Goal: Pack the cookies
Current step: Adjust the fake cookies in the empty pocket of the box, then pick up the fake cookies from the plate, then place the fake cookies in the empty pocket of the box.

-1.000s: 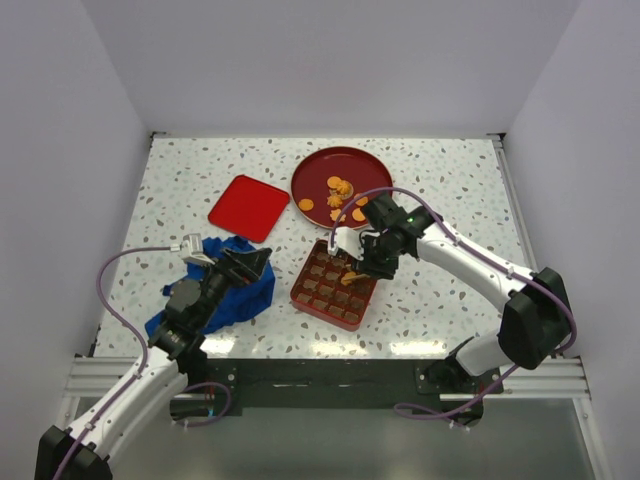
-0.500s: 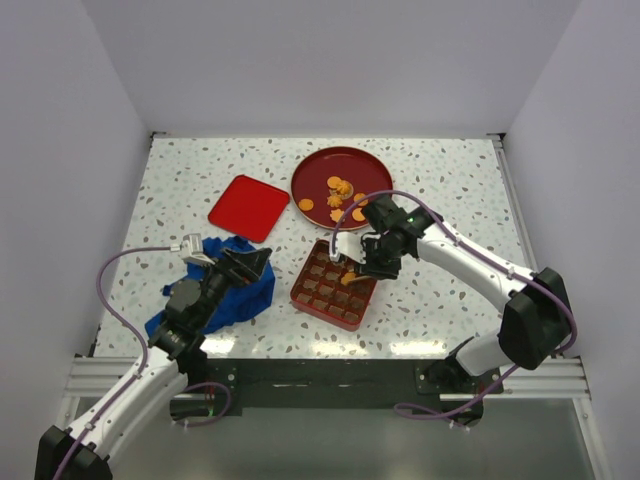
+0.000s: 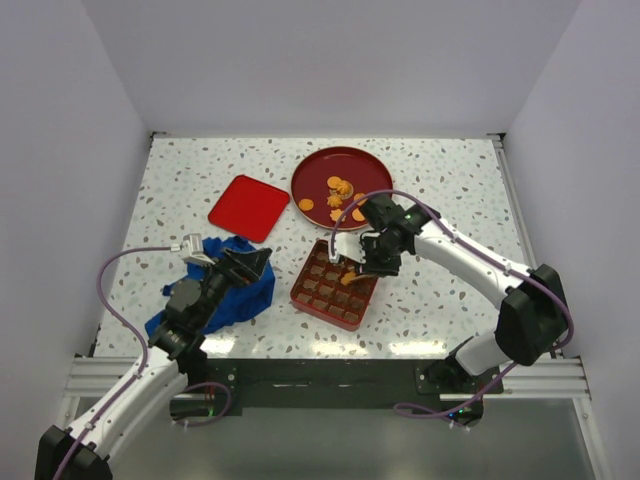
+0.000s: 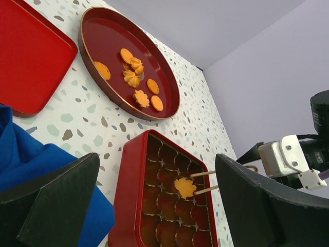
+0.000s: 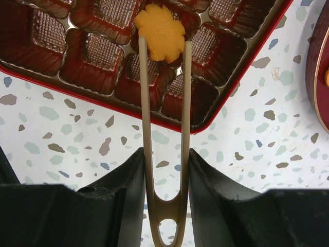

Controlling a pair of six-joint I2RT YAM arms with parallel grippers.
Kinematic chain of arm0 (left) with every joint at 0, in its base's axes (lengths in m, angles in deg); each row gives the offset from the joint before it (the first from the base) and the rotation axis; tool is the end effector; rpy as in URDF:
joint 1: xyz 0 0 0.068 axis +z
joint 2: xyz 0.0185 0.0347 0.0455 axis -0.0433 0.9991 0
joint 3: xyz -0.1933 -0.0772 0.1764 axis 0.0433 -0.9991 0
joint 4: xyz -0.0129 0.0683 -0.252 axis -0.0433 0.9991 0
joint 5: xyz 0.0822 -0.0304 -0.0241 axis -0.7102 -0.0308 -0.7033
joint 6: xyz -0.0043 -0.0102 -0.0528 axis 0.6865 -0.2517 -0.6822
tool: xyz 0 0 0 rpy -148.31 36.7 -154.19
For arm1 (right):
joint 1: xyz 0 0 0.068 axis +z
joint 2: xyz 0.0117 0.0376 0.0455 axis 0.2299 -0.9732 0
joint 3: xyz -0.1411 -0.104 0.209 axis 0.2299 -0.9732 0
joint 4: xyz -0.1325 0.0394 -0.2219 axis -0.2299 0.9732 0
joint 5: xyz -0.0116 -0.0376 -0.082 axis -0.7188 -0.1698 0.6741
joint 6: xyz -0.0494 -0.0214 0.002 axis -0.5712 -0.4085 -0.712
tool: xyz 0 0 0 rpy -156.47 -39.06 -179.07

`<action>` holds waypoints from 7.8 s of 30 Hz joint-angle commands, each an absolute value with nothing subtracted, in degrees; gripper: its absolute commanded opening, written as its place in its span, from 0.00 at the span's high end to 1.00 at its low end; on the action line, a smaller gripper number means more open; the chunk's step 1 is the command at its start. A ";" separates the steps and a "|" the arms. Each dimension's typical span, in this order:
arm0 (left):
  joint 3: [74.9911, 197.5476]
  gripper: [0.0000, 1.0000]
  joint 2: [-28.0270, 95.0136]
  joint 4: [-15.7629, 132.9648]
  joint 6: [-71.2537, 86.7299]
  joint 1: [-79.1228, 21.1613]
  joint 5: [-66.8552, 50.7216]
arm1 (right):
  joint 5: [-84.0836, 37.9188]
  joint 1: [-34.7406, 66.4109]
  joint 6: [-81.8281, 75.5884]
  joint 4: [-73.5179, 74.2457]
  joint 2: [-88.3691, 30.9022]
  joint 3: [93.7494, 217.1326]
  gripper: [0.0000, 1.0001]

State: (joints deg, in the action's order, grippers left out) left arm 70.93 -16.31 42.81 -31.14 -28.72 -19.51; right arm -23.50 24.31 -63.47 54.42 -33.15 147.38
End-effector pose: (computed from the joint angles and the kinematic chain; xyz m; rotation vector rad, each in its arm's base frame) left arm 0.1288 -0.0613 0.2039 -0.3968 1.6302 -0.9881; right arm 0.2217 0.1770 0.2542 -2.0338 1.9511 0.1367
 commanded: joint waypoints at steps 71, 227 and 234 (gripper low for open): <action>69.99 0.00 -15.81 39.88 -32.19 -28.23 -19.49 | -26.43 25.47 -64.08 60.06 -36.86 156.09 1.00; 70.52 0.00 -11.58 38.47 -31.48 -27.53 -17.56 | -26.96 26.34 -55.21 56.02 -25.16 146.52 0.92; 69.73 0.00 -13.87 40.05 -31.83 -27.53 -18.08 | -22.92 29.60 -52.65 54.00 -30.17 148.89 0.91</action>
